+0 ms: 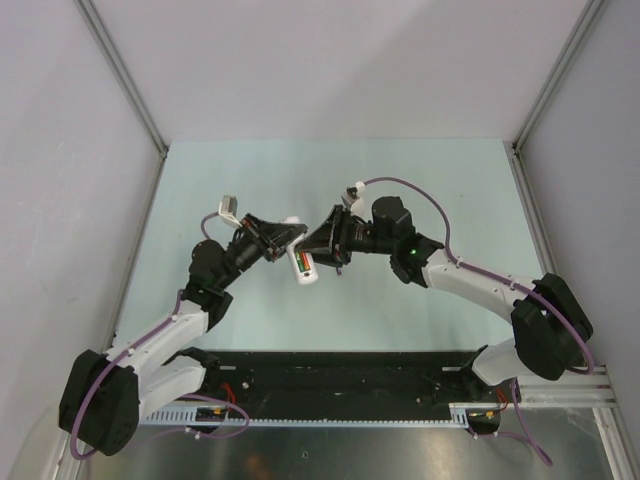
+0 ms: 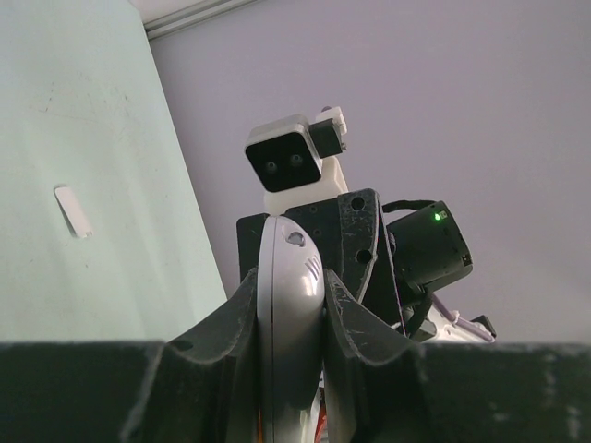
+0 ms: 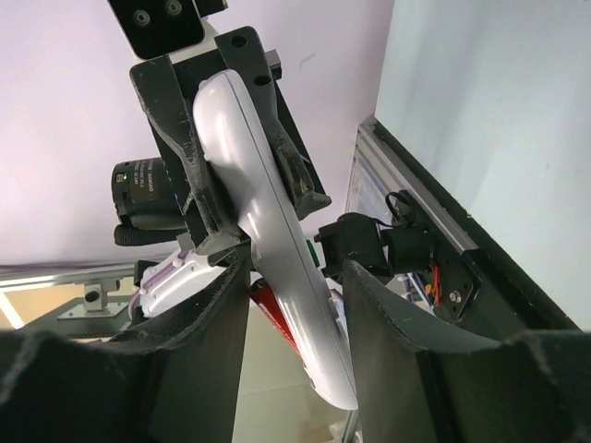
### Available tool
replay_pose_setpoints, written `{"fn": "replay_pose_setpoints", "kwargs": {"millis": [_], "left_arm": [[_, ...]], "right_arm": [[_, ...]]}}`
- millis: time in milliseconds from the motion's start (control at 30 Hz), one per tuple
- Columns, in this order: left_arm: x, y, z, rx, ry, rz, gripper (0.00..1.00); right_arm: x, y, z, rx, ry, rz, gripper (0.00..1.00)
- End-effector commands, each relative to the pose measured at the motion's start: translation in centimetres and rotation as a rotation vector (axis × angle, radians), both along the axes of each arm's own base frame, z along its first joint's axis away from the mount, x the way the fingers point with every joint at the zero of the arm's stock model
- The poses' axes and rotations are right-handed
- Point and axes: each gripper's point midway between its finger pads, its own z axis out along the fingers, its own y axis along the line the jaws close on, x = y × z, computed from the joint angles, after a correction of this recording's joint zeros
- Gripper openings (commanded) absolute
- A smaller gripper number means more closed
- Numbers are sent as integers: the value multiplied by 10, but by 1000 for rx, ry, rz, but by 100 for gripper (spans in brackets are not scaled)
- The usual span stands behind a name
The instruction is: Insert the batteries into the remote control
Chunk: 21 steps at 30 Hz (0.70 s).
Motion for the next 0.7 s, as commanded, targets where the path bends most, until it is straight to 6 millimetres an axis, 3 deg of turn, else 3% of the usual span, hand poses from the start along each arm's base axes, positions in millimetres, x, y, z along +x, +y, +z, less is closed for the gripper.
{"fn": "replay_pose_setpoints", "kwargs": {"millis": [0, 333, 533, 667], "left_arm": [[-4, 5, 28, -59, -79, 13, 0], [-4, 5, 38, -76, -97, 18, 0], [-4, 6, 42, -88, -105, 19, 0], [-4, 6, 45, -93, -106, 19, 0]], "right_arm": [[-5, 4, -4, 2, 0, 18, 47], [-15, 3, -16, -20, 18, 35, 37], [-17, 1, -20, -25, 20, 33, 22], [-20, 1, -24, -40, 12, 36, 6]]}}
